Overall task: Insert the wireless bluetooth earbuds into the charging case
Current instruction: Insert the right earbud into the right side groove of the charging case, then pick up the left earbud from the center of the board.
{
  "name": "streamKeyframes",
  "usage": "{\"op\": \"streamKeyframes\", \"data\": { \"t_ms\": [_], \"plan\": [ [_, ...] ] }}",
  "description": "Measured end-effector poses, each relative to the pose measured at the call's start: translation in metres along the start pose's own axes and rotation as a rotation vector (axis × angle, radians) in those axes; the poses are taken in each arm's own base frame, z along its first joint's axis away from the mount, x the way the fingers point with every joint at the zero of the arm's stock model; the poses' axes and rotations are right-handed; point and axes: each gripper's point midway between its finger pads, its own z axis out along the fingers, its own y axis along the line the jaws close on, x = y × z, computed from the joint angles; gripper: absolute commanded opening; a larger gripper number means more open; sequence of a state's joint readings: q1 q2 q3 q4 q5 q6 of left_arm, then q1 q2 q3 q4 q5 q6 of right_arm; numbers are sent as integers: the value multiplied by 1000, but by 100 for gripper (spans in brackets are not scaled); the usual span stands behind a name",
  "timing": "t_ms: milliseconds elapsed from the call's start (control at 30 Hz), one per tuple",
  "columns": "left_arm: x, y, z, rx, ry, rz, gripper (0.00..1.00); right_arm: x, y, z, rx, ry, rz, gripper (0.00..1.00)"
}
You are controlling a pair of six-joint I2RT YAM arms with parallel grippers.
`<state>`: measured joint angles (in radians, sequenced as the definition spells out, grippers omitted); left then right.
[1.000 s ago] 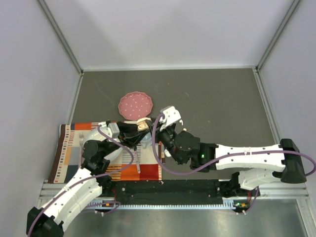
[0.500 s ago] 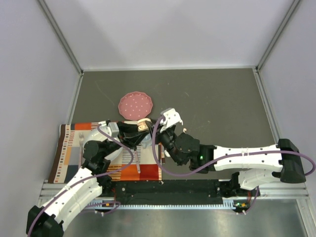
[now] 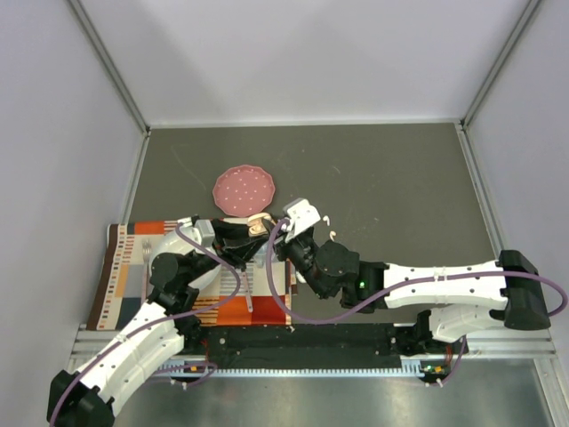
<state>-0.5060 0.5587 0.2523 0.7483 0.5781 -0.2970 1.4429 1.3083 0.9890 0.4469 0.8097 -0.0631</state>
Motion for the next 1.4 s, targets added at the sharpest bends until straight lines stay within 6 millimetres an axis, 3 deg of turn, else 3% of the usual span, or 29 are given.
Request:
{"op": "streamKeyframes", "data": {
  "t_ms": [667, 800, 867, 900, 1000, 1033, 1133, 1267, 1400],
  "plan": [
    [3, 5, 0, -27, 9, -7, 0, 12, 4, 0, -38, 35, -106, 0],
    [5, 5, 0, -27, 15, -10, 0, 15, 4, -1, -41, 45, -116, 11],
    [6, 5, 0, -25, 19, -9, 0, 16, 4, -1, -41, 50, -119, 21],
    [6, 5, 0, -25, 20, -9, 0, 15, 3, -1, -40, 52, -120, 30],
    [7, 5, 0, -25, 22, -7, 0, 15, 3, -2, -37, 54, -101, 75],
    [8, 6, -1, -27, 26, -9, 0, 13, 3, -2, -37, 54, -96, 79],
    [7, 6, -1, -31, 22, -3, 0, 10, 1, -5, -38, 55, -76, 89],
    [2, 8, -1, -39, 8, 22, 0, 1, 0, -10, -59, 48, -48, 91],
    [-1, 9, -1, -49, -5, 41, 0, -21, -6, -18, -70, 10, 7, 93]
  ]
}}
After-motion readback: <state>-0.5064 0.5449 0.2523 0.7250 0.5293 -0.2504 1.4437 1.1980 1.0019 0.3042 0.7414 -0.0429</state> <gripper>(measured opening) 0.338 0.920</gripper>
